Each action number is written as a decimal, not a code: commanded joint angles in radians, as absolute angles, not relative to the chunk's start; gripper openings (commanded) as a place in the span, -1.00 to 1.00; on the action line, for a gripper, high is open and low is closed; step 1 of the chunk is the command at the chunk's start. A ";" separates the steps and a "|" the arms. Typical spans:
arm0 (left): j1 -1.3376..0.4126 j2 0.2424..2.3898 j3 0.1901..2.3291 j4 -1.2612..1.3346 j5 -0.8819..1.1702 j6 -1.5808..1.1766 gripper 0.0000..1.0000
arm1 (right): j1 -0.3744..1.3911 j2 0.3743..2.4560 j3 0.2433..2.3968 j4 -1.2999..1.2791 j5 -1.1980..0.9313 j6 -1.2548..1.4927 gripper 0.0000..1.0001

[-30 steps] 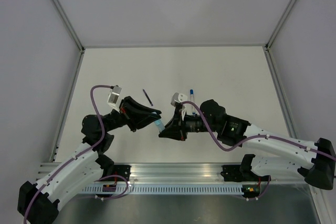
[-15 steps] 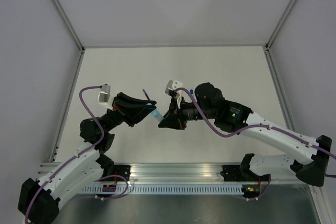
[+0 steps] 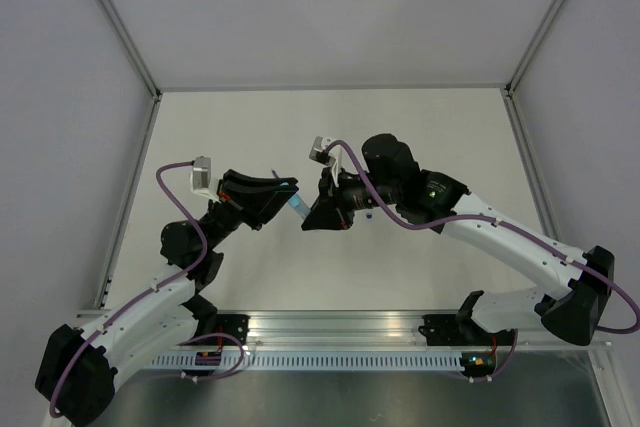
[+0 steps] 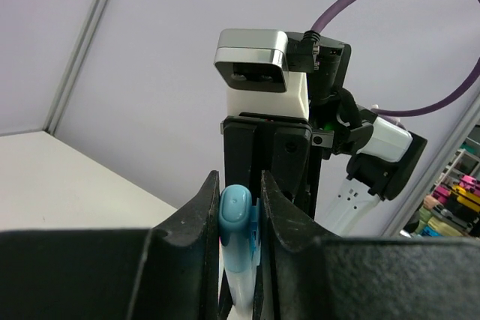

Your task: Insert the pens into the pen caps

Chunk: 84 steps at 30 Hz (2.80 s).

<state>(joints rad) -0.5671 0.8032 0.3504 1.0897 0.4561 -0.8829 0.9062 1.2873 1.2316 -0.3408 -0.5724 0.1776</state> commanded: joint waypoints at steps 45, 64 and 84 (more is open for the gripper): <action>-0.703 0.756 0.772 0.145 0.439 -0.677 0.99 | 0.709 1.066 0.712 0.225 -0.560 0.394 -1.00; -0.703 0.667 0.480 -0.055 -0.245 -0.568 0.99 | 0.666 1.609 0.736 0.361 -0.006 0.670 -1.00; -0.701 0.669 0.488 -0.101 -0.293 -0.560 0.99 | 0.666 1.756 0.880 0.184 0.207 0.703 -0.13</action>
